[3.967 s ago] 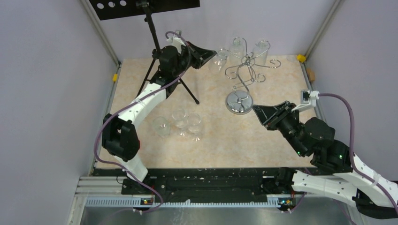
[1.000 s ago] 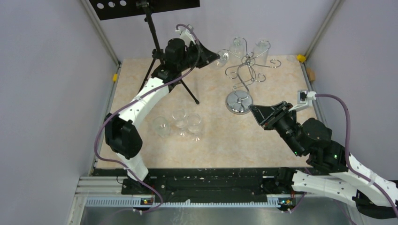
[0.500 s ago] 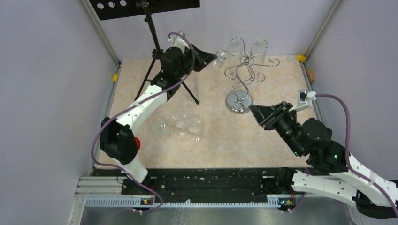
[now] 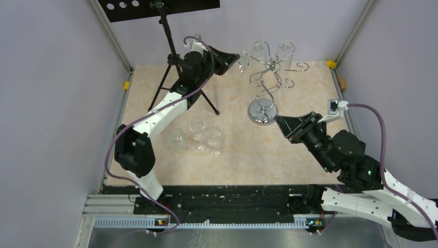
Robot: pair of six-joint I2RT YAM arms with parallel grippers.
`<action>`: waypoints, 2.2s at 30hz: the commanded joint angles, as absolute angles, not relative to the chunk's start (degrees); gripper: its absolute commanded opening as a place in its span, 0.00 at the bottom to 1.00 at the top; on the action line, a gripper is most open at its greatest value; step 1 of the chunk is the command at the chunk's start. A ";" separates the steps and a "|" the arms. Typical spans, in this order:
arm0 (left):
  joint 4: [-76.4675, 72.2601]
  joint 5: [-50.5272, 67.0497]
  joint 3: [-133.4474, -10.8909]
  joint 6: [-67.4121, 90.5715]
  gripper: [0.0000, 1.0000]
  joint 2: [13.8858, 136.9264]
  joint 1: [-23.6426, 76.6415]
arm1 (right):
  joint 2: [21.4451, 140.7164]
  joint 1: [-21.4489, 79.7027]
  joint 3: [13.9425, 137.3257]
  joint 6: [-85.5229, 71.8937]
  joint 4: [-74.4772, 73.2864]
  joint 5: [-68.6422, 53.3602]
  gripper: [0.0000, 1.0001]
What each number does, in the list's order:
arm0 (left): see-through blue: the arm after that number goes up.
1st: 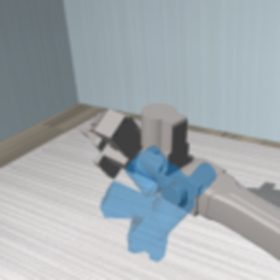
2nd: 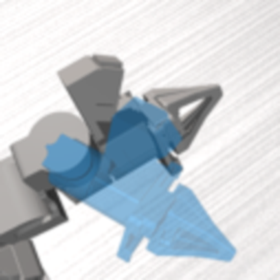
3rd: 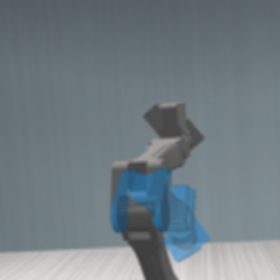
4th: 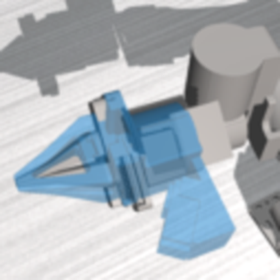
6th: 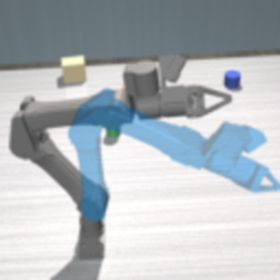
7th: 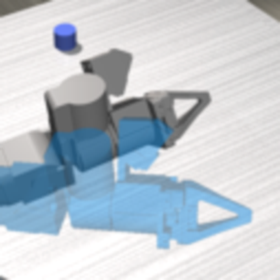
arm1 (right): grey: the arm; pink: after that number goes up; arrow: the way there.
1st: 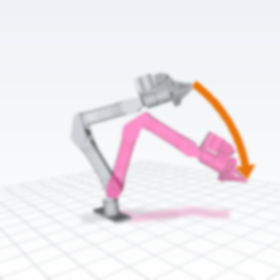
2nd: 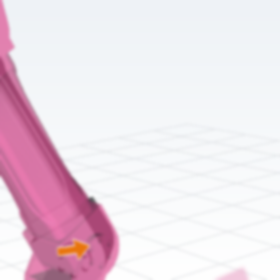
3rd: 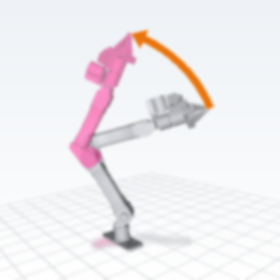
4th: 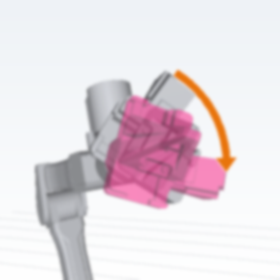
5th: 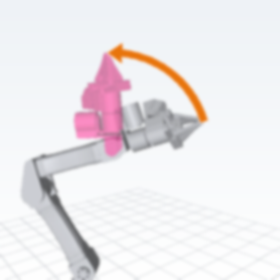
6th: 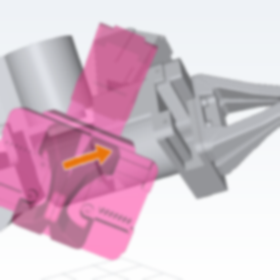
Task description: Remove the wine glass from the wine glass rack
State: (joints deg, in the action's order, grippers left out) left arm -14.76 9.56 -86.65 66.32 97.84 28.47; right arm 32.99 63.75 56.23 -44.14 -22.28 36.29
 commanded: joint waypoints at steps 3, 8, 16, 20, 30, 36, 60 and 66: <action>-24.83 14.91 -94.12 68.72 0.00 100.72 28.07 | 31.95 64.17 55.93 -44.04 -20.78 36.20 0.22; -25.48 16.10 -93.63 69.00 0.00 101.09 28.10 | 31.64 64.22 55.46 -44.08 -20.39 36.22 0.22; -27.43 23.13 -93.25 70.80 0.00 100.56 28.09 | 31.90 64.17 55.27 -44.17 -20.07 36.02 0.26; -29.63 26.37 -91.10 73.61 0.00 99.97 28.10 | 32.19 64.17 55.18 -44.21 -19.69 35.64 0.35; -30.78 31.03 -88.14 75.40 0.00 99.51 28.02 | 31.82 64.22 54.01 -43.79 -17.35 34.40 0.54; -29.75 31.07 -85.51 73.28 0.00 96.98 28.00 | 31.74 64.21 53.54 -44.04 -16.71 34.02 0.55; -37.34 32.95 -66.24 73.47 0.00 79.24 24.35 | 28.03 64.21 46.55 -41.82 -5.43 32.05 0.76; -39.92 28.13 -61.09 79.61 0.00 71.86 24.35 | 30.46 64.18 43.82 -39.68 3.55 29.91 0.77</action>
